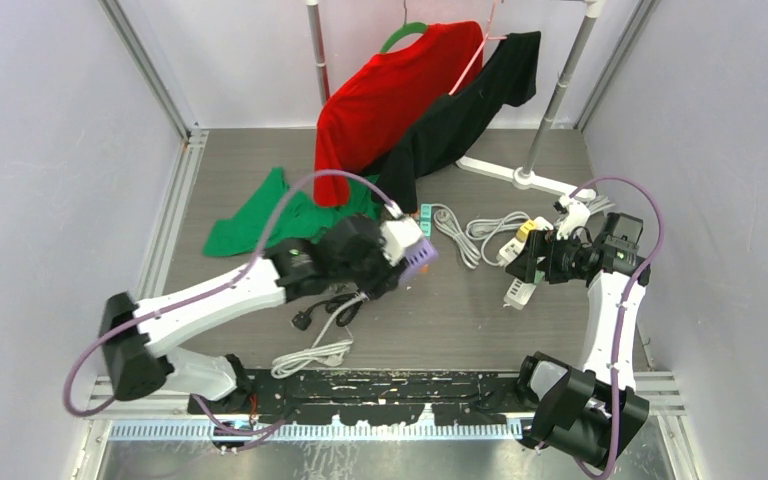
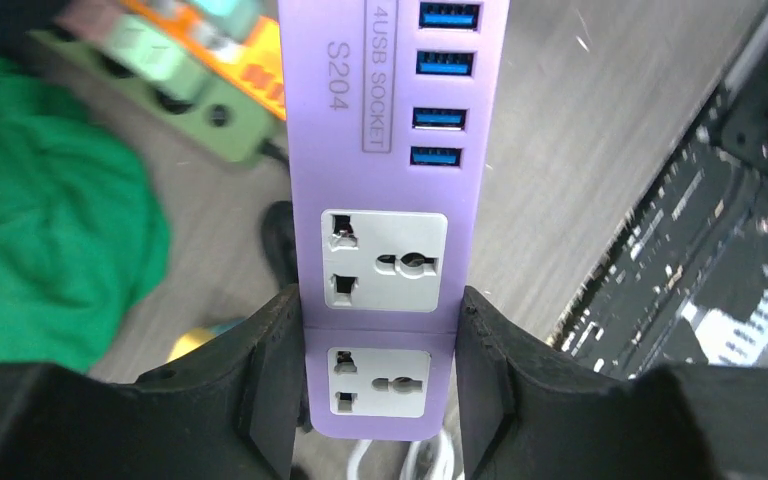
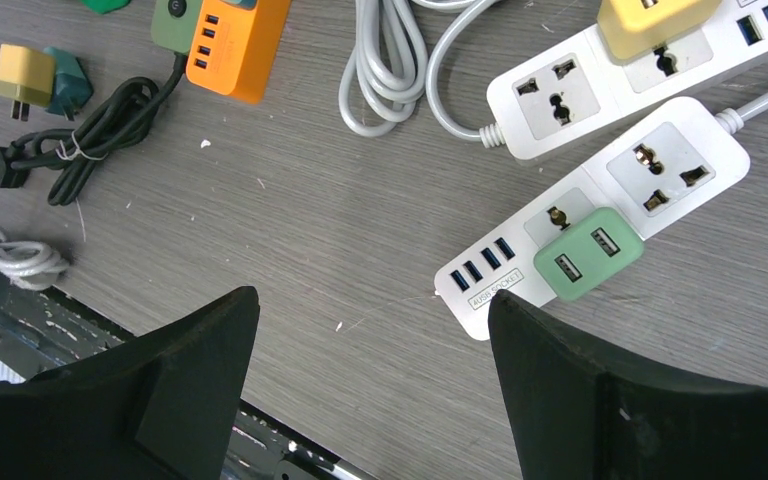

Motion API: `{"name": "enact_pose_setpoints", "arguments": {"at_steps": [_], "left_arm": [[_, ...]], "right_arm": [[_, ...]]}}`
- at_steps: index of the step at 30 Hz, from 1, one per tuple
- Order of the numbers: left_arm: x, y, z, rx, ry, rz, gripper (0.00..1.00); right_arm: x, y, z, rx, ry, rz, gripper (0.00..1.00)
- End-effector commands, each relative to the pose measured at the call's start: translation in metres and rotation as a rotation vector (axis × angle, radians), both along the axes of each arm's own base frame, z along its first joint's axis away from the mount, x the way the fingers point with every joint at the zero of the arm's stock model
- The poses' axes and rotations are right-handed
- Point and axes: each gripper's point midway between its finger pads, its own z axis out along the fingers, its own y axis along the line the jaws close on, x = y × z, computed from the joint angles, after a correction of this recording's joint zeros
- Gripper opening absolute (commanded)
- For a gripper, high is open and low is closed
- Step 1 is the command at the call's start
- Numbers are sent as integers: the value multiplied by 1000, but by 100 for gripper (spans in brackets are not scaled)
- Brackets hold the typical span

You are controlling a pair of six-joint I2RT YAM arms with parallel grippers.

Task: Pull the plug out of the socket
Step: Pick up the socket from the center of the board, then place the socket at the center of the board.

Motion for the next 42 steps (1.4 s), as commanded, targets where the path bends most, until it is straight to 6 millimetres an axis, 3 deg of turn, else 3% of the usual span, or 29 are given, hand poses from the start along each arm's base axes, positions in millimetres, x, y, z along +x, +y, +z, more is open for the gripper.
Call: {"name": "enact_pose_setpoints", "arguments": {"at_steps": [1,5,9,17,23,27,31,35,42], "left_arm": [[43,39,61,-200,-95,187,0],[76,100,92,-268,-143,356,0],[95,145,129,-337,-186,463,0],[102,187,200,-348,-343,547,0],[110,225,228,-232,-506,658,0],[126,239,221,-149,-563,718,0],[145,249,198,-120,-546,771,0],[164,275,175,-122,-516,882,0],[211,310,99,-209,-321,1053,0]], "right_arm": [[7,2,20,-16,-73,31,90],[7,2,21,-18,-76,34,90],[6,2,21,-20,-77,32,90],[6,3,21,-20,-80,36,90],[6,4,22,-21,-81,41,90],[6,5,23,-21,-82,47,90],[5,6,22,-25,-82,53,90],[4,8,23,-29,-83,63,90],[3,13,22,-37,-84,88,90]]}}
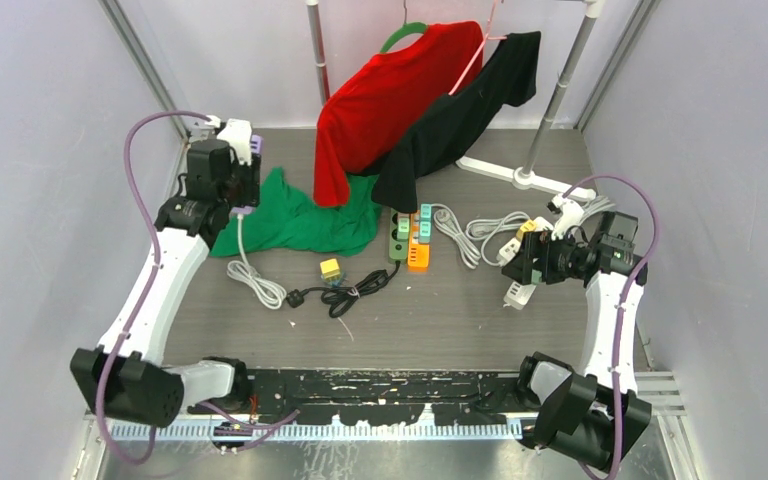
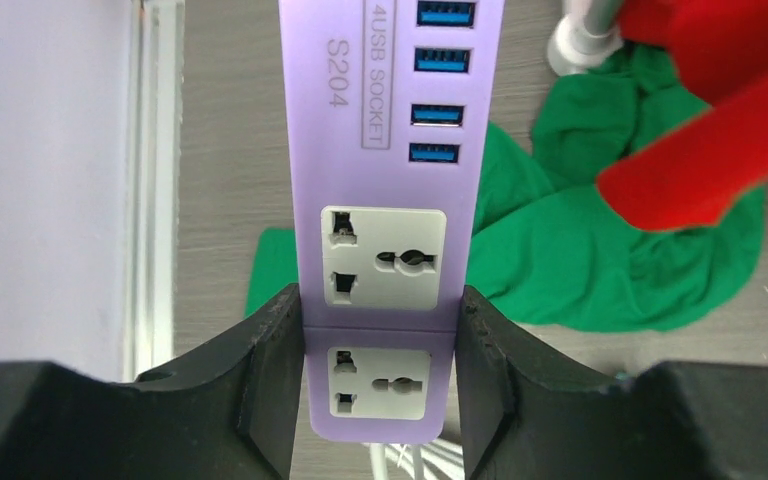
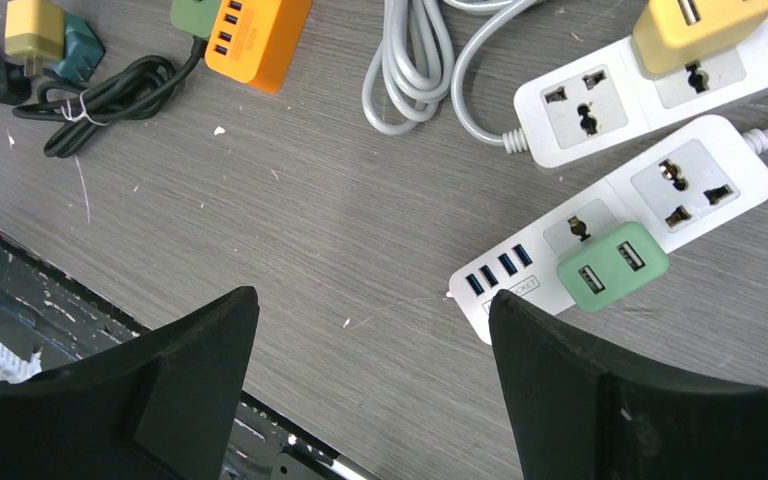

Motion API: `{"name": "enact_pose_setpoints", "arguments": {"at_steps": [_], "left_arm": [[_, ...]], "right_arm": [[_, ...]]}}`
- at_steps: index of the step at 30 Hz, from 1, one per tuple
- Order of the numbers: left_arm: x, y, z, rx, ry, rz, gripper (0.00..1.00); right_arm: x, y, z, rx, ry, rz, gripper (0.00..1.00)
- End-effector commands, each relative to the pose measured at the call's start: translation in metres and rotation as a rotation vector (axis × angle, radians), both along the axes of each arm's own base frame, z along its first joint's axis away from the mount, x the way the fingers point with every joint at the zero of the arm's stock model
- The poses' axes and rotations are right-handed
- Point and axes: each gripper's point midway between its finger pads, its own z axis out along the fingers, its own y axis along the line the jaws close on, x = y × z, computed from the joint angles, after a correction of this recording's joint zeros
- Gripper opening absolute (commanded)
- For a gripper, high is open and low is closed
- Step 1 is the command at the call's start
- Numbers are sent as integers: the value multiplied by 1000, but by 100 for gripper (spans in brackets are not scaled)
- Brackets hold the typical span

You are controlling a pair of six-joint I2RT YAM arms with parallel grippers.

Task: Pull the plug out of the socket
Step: Place the socket at the center of the board.

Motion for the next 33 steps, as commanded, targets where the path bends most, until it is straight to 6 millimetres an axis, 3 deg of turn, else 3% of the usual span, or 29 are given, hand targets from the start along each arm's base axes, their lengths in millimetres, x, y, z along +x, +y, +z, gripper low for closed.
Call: {"name": "enact_pose_setpoints", "arguments": {"at_steps": [1,4,8,10,16,26,33], "left_arm": [[51,14,-19,-230,-55,98,0],[73,23,-61,-371,46,155,0],[91,37,-104,-426,165,242,0],[94,43,-120,-429,211,277,1],[98,53,-157,-498,291,329,17],[97,63,-183,-565,400,407,35],[94,71,-172,-548,378,460,52]], "right_arm": [[6,3,20,-29,-77,35,90],[5,6,19,-29,-76,51,90],[4,9,19,-31,-76,62,90],[4,9,19,-31,-76,64,90],[4,10,18,-33,-74,67,90],[3,10,18,-38,-76,70,90],[3,10,19,-40,-78,70,90]]}}
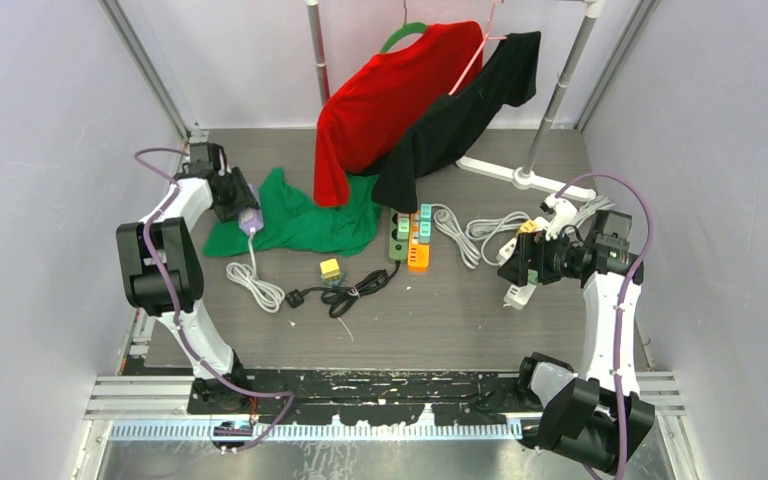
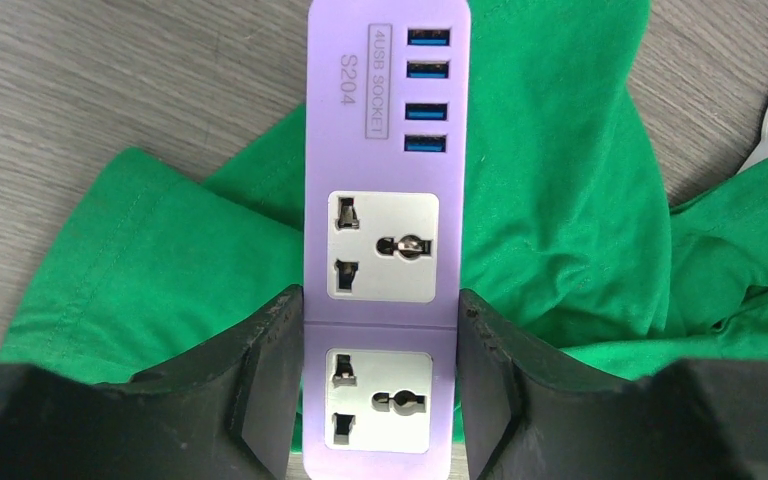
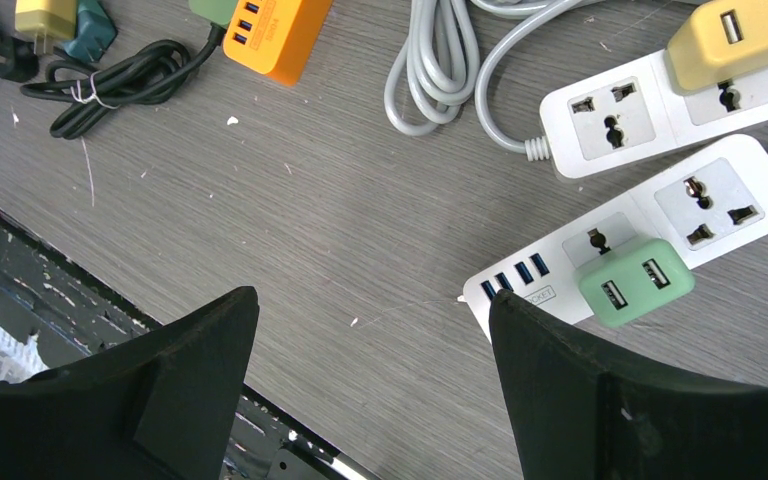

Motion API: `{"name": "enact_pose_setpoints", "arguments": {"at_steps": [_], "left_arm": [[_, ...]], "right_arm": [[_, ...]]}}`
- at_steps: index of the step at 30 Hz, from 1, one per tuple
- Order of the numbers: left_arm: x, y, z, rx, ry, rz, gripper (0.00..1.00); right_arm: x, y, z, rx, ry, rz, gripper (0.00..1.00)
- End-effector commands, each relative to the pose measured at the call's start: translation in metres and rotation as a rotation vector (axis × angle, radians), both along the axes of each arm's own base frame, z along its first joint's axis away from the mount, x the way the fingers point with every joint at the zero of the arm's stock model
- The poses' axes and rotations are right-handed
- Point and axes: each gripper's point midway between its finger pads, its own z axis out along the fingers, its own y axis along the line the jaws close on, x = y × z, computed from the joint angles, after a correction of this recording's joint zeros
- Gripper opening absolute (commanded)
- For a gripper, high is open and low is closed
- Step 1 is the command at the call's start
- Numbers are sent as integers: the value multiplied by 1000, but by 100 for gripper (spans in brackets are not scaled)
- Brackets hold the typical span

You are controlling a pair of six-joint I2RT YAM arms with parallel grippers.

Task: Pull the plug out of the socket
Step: Place the socket at the center of the board.

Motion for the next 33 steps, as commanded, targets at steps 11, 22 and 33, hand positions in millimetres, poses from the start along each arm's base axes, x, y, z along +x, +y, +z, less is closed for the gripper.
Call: {"name": "enact_pose_setpoints", "arguments": {"at_steps": [11,22,33], "left_arm": [[4,9,76,30,-165,72,64],[-12,-34,145,-122,-408,-81,65],[-67,-154,206,-448,-652,-544,70]], "right_arm": [[4,-1,16,-29,-63,18,91],[4,1,14,-17,-55,21,91],[4,4,15,3,-55,33,91]]}}
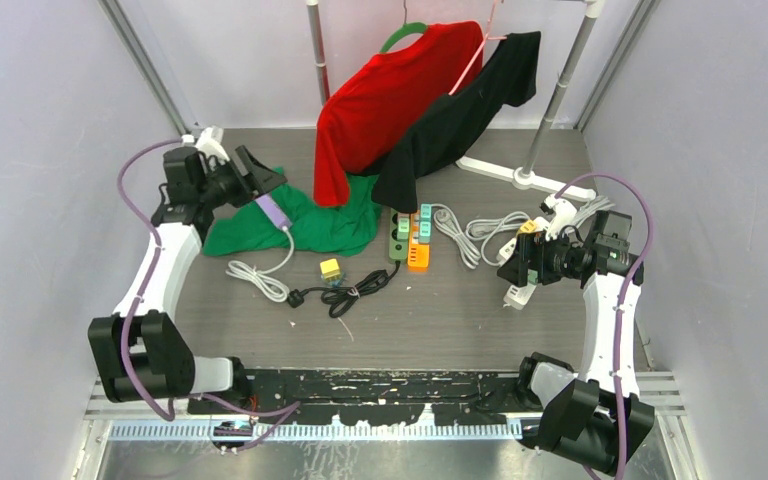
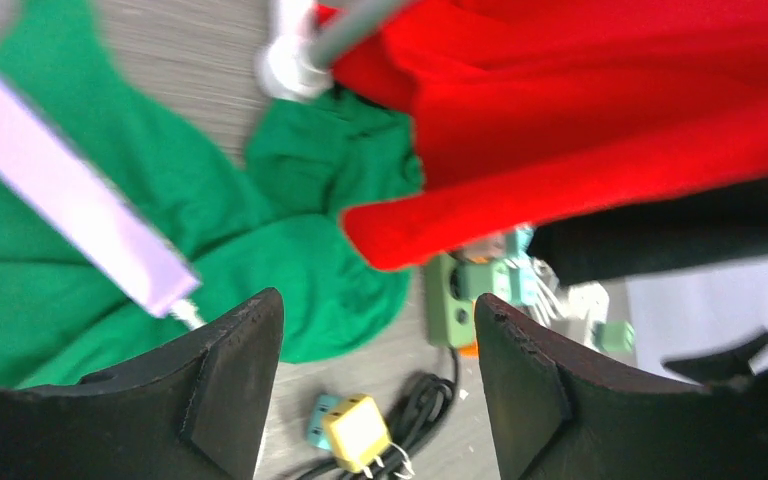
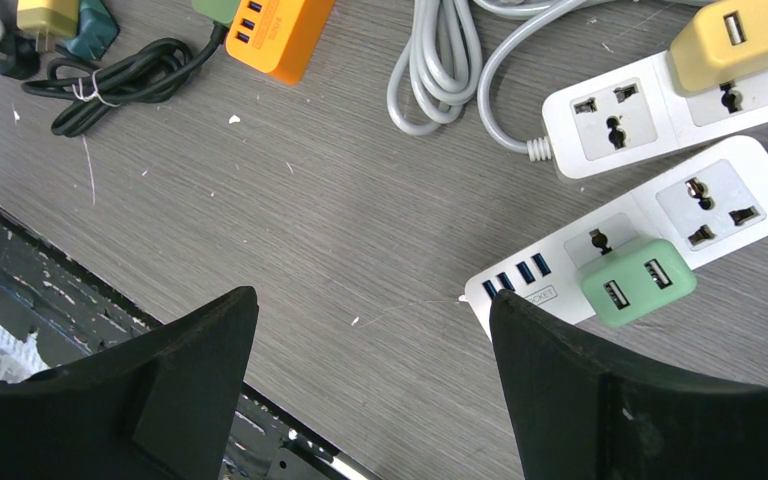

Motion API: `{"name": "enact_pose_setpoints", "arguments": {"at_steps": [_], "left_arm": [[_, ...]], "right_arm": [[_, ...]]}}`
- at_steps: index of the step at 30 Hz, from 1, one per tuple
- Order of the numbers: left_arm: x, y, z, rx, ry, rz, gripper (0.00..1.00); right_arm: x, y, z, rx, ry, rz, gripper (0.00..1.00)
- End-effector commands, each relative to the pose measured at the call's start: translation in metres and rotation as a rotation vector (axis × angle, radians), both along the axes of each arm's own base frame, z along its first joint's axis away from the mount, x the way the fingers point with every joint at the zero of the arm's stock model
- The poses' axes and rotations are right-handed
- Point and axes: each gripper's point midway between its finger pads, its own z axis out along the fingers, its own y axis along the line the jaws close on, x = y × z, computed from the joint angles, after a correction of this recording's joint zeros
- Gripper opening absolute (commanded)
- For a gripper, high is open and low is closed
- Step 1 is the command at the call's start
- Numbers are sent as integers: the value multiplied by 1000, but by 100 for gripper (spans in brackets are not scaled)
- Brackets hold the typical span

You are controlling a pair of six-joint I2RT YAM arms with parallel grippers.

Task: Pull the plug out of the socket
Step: Place the socket at the center of the board, then move the socket to the center of the board.

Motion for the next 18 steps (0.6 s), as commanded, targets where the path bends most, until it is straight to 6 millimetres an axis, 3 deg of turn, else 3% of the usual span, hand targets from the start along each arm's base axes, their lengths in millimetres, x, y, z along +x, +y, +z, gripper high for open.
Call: {"name": "enact_pose_setpoints", "arguments": {"at_steps": [1,8,15,18], "left_arm": [[-32,-71,50,-72,-203,-292,70],[-90,-134,56,-93,-316,-506,71],[-141,-188,31,-105,-330,-631,71],[-172,-220,18,-85,-340,-739,71]], "right_arm": [[5,4,15,9,-52,32,91],[5,6,14,27,-46,40,91],[7,4,12,34,-35,33,92],[9,2,10,37,-28,24,92]]}}
